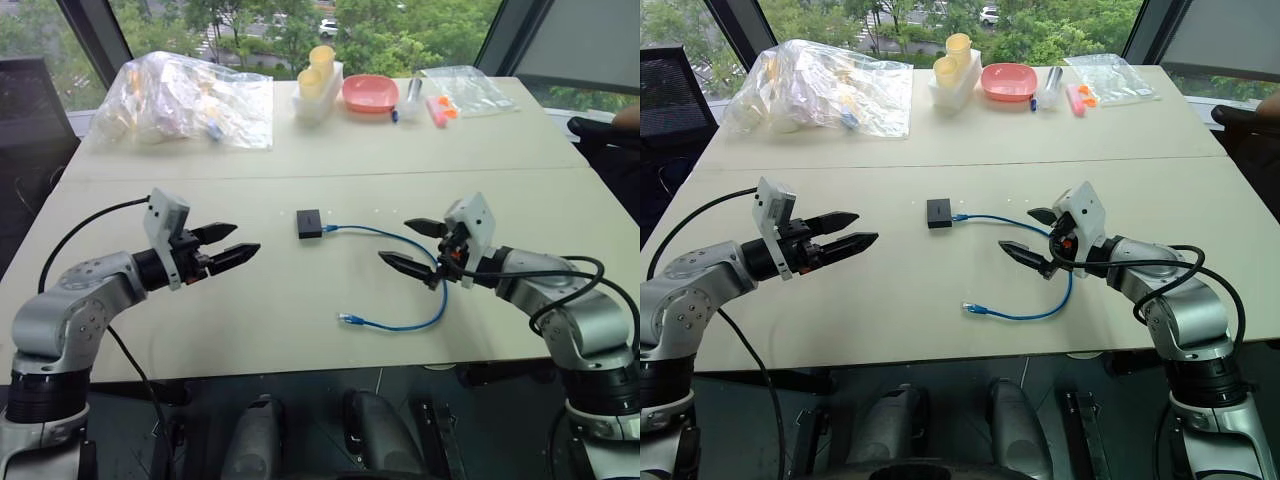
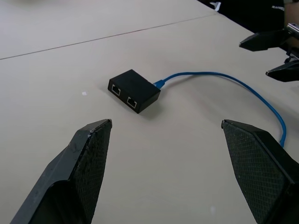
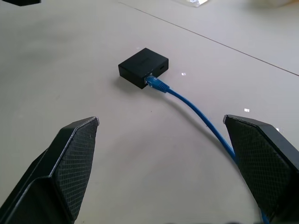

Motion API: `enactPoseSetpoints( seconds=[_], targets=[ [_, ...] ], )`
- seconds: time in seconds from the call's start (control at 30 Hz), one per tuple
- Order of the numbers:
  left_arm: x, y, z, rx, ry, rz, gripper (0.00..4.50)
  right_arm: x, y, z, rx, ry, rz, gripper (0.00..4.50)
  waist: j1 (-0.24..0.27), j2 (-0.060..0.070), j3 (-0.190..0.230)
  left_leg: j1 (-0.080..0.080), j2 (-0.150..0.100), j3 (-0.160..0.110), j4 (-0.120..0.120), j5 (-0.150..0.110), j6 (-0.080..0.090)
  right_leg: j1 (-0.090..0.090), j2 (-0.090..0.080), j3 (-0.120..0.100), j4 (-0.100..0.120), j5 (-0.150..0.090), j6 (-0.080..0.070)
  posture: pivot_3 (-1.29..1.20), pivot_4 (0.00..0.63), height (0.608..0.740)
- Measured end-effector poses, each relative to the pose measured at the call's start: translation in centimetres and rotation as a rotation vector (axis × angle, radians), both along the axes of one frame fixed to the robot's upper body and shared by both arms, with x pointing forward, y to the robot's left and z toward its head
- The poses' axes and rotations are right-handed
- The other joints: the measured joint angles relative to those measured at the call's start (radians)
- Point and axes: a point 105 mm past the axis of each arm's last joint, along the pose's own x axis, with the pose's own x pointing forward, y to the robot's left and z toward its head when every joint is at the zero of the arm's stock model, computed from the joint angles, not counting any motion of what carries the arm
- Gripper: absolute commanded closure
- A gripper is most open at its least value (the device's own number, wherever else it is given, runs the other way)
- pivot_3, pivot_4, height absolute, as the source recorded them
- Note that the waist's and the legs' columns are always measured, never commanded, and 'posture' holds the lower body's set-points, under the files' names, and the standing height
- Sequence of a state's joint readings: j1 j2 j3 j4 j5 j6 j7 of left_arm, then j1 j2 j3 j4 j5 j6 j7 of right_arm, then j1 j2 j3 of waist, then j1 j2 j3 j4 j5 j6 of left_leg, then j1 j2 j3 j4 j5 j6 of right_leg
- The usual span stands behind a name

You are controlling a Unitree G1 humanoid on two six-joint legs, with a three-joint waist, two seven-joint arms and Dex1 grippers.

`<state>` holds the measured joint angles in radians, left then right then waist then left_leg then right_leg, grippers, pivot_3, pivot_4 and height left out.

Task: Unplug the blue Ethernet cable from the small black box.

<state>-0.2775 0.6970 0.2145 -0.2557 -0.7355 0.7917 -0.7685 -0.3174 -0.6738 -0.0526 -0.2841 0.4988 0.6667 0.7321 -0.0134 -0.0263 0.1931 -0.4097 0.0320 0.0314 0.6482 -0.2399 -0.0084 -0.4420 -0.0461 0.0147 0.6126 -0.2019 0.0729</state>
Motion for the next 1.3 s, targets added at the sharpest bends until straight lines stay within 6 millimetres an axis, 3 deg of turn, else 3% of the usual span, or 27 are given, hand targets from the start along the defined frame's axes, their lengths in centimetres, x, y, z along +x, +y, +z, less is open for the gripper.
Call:
enactPoseSetpoints(
  seconds=[0.37,0.5,0.67,0.77,0.9,1.2,1.3],
  targets=[
    [1.6,0.8,0.1,0.033,-0.04,-0.002,0.6,1.5,0.4,0.8,-0.027,-0.039,0.03,0.0,0.0,0.0,0.0,0.0,0.0,0.0,0.0,0.0,0.0,0.0,0.0,0.0,0.0,0.0,0.0,0.0,0.15,0.74],
    [2.1,1.0,1.3,0.048,-0.067,-0.038,0.6,2.5,0.6,0.8,-0.056,-0.047,0.052,0.0,0.0,0.0,0.0,0.0,0.0,0.0,0.0,0.0,0.0,0.0,0.0,0.0,0.0,0.0,0.0,0.0,0.15,0.74],
    [0.7,0.3,2.6,0.175,-0.014,-0.298,0.6,6.7,3.9,0.9,-0.111,-0.026,0.186,0.0,-0.025,0.0,0.001,0.002,0.0,0.002,0.001,0.0,0.0,0.0,0.001,0.001,0.001,0.001,-0.001,0.0,0.15,0.74],
    [-0.1,0.1,2.3,0.193,0.019,-0.377,0.6,8.4,5.8,0.0,-0.171,-0.002,0.268,0.0,-0.031,0.0,0.001,0.001,0.0,0.002,-0.001,0.0,0.0,-0.001,0.001,0.001,0.002,0.0,0.001,0.0,0.15,0.74],
    [-0.1,0.4,2.1,0.179,0.03,-0.354,0.6,9.8,7.1,-2.3,-0.269,0.061,0.327,0.0,-0.031,0.0,0.001,-0.001,0.0,0.002,-0.002,0.0,0.0,-0.003,0.001,0.001,0.002,0.002,0.006,0.0,0.15,0.74],
    [-2.1,0.7,1.0,0.127,0.053,-0.242,0.6,10.4,9.4,-4.4,-0.37,0.071,0.357,0.0,-0.034,0.0,0.001,0.001,0.0,0.001,-0.001,0.0,0.0,-0.001,0.0,0.001,0.003,0.002,0.005,0.0,0.15,0.74],
    [-2.6,0.8,1.2,0.12,0.043,-0.209,0.58,10.3,10.1,-4.6,-0.403,0.044,0.373,0.95,-0.035,0.0,0.001,0.003,0.001,0.001,-0.001,0.001,-0.001,0.0,0.0,0.002,0.005,0.0,0.001,0.0,0.15,0.74]
  ],
)
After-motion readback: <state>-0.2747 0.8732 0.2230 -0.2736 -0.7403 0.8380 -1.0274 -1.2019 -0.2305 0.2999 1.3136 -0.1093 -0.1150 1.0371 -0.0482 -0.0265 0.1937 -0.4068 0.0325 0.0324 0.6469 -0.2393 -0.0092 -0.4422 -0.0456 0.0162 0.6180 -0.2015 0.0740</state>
